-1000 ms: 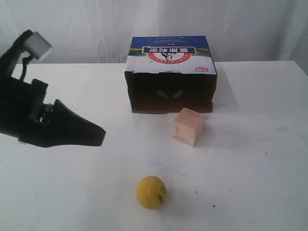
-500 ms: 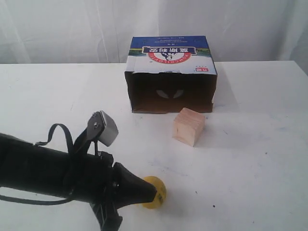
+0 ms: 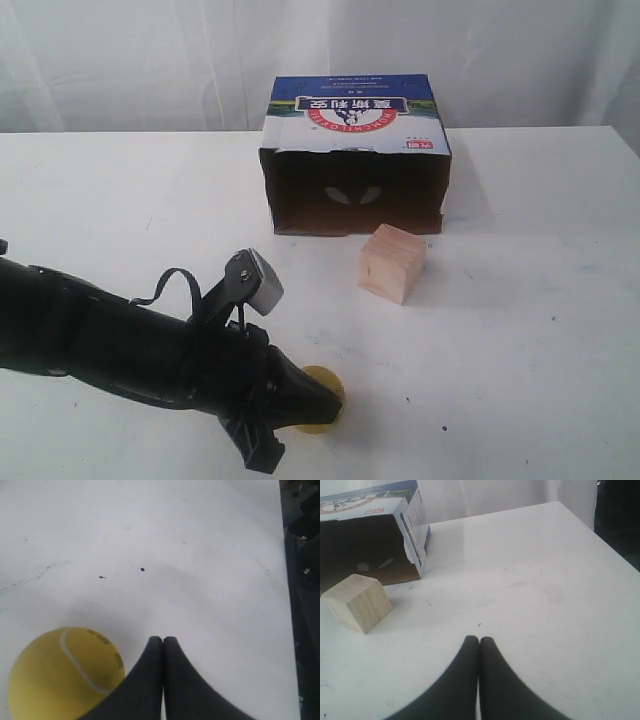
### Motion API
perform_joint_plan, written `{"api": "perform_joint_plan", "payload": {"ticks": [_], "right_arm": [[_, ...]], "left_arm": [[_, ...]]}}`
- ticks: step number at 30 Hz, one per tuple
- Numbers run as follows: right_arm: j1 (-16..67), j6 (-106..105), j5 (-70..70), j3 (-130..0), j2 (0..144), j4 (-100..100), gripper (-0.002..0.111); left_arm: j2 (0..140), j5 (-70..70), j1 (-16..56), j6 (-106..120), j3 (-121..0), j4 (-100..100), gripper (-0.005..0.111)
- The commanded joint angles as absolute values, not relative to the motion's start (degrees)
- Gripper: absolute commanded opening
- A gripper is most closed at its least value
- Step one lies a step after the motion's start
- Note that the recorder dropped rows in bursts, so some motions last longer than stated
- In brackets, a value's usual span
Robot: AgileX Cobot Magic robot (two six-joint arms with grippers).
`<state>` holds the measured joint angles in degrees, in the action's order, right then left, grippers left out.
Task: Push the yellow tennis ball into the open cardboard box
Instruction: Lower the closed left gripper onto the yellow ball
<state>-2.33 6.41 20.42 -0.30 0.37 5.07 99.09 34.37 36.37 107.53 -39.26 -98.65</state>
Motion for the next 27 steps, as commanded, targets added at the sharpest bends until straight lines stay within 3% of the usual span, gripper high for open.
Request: {"api": "perform_joint_plan", "payload": {"ticks": [1, 27], "right_arm": [[-2.8, 6.2, 19.7, 0.0, 0.0, 4.8, 0.0], [-2.8, 6.2, 19.7, 0.0, 0.0, 4.8, 0.0]], "left_arm": [[99.4, 33.4, 36.7, 108.1, -40.1, -99.9, 0.0], [102.9, 30.2, 36.7, 113.2, -42.1, -99.9, 0.0]]}}
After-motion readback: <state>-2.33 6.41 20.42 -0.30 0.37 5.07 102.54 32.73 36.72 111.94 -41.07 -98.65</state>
